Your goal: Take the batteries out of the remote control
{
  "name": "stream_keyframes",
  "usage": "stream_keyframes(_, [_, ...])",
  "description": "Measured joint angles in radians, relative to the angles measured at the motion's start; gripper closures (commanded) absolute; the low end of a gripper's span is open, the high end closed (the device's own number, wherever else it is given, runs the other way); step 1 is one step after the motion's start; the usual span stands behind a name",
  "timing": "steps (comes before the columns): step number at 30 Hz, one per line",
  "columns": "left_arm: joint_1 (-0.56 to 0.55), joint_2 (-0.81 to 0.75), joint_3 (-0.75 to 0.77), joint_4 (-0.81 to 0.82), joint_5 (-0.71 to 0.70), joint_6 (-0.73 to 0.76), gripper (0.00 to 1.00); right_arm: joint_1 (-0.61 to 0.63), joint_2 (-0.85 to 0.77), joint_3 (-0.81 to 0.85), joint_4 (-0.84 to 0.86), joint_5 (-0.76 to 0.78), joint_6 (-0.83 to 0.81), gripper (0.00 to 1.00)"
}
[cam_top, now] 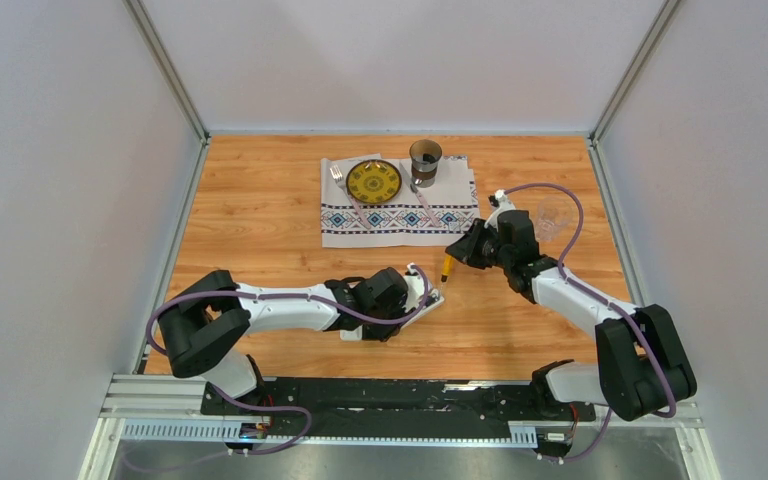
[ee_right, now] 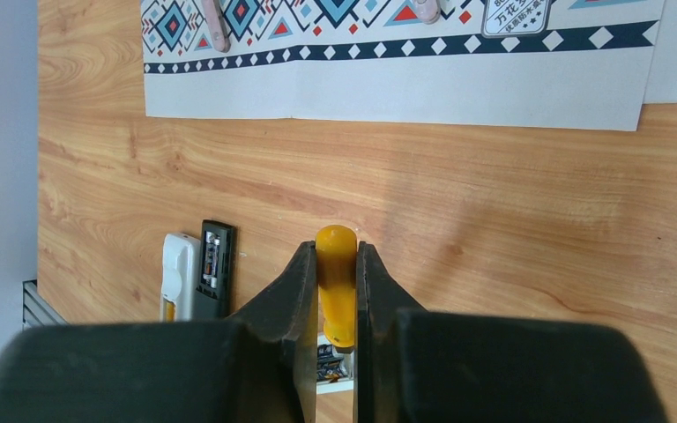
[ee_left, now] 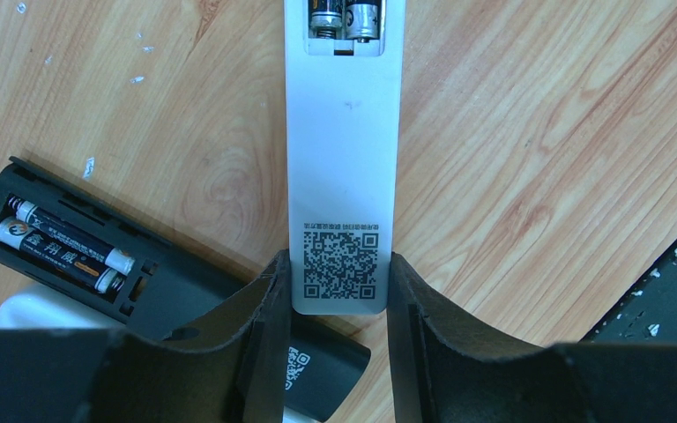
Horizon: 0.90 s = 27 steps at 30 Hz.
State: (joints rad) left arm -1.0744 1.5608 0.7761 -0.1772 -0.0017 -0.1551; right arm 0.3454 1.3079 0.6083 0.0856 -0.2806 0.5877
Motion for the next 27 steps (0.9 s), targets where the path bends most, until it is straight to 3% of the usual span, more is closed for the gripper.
stream_keyframes(27, [-0.007, 0.034, 0.058, -0.087, -0.043, -0.061, 1.0, -0.002, -0.049, -0.028, 0.084, -0.048, 0.069, 1.0])
